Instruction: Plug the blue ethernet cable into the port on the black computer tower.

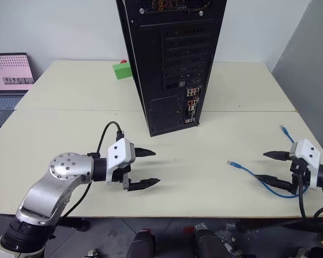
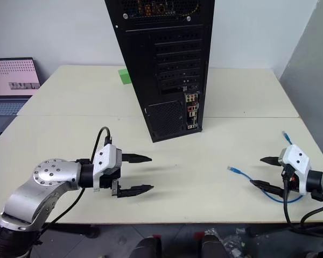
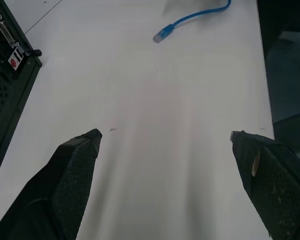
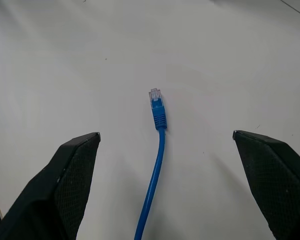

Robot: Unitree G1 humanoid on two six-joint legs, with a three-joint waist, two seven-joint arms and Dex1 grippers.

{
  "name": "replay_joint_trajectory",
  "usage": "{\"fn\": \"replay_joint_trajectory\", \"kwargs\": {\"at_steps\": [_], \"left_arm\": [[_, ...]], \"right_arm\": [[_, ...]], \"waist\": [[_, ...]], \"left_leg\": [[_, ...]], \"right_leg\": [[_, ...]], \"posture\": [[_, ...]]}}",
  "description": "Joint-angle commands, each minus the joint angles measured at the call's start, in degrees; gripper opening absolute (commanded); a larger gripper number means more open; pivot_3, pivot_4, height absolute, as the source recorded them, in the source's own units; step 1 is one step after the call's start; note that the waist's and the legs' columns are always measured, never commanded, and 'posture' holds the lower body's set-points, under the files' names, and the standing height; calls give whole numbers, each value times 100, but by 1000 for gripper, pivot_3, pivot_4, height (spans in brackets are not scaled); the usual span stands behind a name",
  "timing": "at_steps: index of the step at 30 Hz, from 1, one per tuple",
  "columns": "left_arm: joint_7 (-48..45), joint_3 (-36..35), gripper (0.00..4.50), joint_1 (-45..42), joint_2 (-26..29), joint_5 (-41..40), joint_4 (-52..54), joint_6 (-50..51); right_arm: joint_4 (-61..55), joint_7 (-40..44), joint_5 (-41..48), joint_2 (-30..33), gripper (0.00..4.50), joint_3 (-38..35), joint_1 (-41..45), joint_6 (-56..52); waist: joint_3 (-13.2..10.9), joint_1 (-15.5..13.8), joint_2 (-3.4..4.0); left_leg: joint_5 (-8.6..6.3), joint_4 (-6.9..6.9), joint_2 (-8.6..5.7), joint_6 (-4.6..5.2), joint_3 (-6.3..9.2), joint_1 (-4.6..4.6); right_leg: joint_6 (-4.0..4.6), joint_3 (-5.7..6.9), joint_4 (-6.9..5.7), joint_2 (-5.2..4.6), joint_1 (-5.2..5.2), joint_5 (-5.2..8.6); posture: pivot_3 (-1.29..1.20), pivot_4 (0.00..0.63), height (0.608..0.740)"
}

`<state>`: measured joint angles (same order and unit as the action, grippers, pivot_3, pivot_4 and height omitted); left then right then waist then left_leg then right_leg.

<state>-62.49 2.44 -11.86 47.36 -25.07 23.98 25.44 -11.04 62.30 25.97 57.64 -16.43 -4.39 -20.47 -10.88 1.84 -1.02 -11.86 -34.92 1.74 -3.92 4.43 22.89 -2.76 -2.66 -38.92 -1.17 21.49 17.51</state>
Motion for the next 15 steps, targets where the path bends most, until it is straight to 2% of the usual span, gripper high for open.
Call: {"fn": "replay_joint_trajectory", "kwargs": {"at_steps": [1,8,15], "left_arm": [[-170,64,4429,-94,17,12,-8,-199],[-256,277,4429,-271,-36,150,-172,-276],[-404,841,4429,-654,-320,396,-411,-457]], "right_arm": [[-149,18,-18,4,4500,-244,-82,89],[-434,-152,-23,-45,4500,-400,-378,-29],[-856,-616,-136,-450,4500,-231,-526,12]], "waist": [[0,0,0],[0,-3,0],[0,0,0]], "left_leg": [[0,0,0,0,0,0],[0,0,0,0,0,0],[0,-3,-1,0,1,-1]], "right_leg": [[0,0,0,0,0,0],[0,1,-1,0,0,0],[-1,2,-1,0,-3,0]], "posture": [[0,150,740],[0,150,740],[0,150,740]]}}
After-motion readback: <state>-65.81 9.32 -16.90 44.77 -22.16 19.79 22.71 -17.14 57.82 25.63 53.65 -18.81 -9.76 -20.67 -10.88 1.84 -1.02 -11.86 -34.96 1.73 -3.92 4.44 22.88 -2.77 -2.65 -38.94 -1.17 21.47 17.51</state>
